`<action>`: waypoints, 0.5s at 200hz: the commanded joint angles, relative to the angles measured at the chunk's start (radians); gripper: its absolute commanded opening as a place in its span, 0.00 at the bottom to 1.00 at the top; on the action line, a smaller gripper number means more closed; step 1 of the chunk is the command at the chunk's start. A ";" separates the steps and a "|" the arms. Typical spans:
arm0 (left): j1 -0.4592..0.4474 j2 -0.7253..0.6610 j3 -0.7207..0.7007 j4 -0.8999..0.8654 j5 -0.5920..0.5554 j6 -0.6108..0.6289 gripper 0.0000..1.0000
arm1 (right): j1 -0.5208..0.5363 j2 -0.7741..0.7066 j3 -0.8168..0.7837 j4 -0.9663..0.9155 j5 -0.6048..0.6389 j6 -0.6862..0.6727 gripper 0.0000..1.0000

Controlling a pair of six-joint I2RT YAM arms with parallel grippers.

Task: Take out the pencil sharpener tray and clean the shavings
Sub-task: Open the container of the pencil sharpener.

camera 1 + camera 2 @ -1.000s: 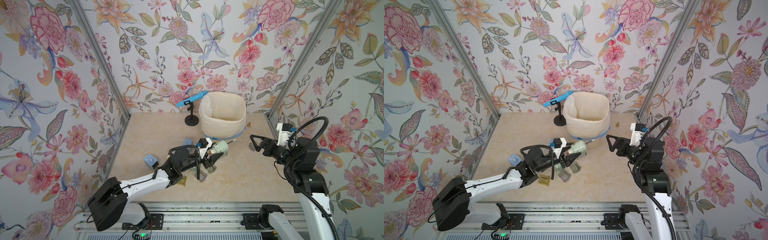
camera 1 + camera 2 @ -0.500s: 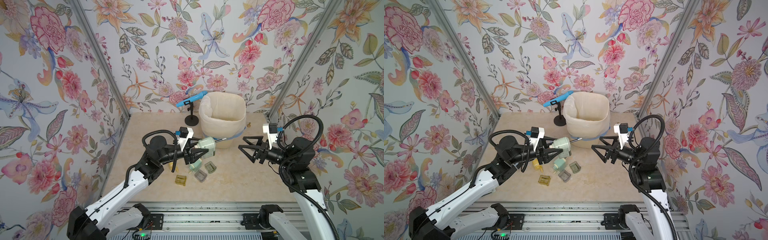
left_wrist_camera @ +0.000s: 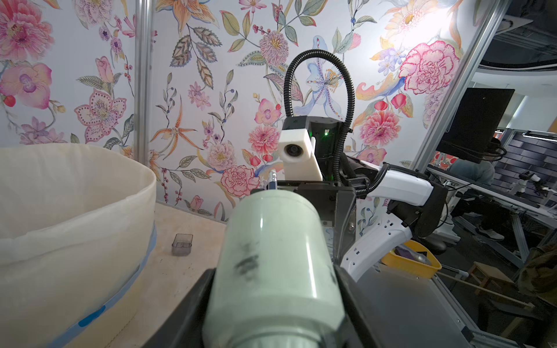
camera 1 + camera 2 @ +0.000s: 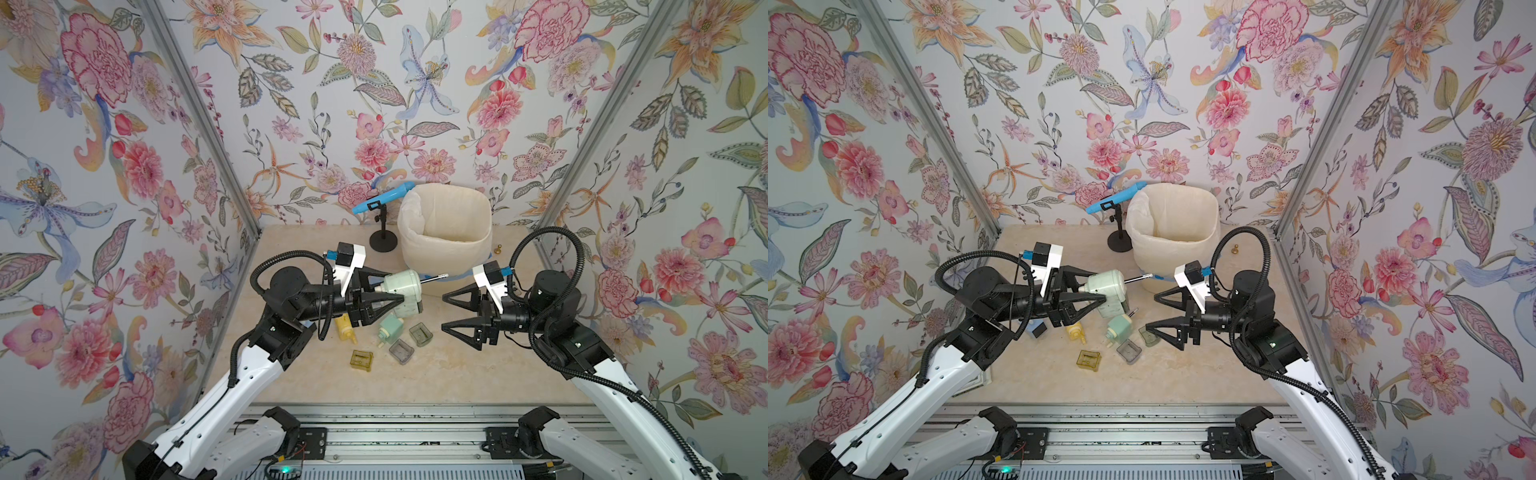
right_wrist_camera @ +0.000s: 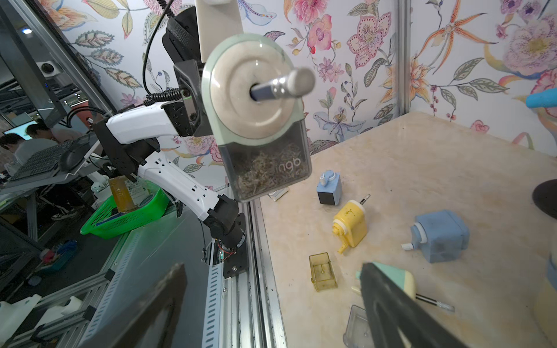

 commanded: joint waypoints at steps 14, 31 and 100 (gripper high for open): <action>0.009 -0.029 0.002 0.129 0.049 -0.094 0.23 | 0.028 0.020 0.042 0.120 0.069 -0.067 0.91; 0.009 -0.036 -0.008 0.135 0.037 -0.091 0.23 | 0.032 0.041 0.063 0.124 0.082 -0.093 0.90; 0.009 -0.054 -0.023 0.124 0.031 -0.079 0.23 | 0.050 0.177 0.144 0.167 -0.080 -0.058 0.91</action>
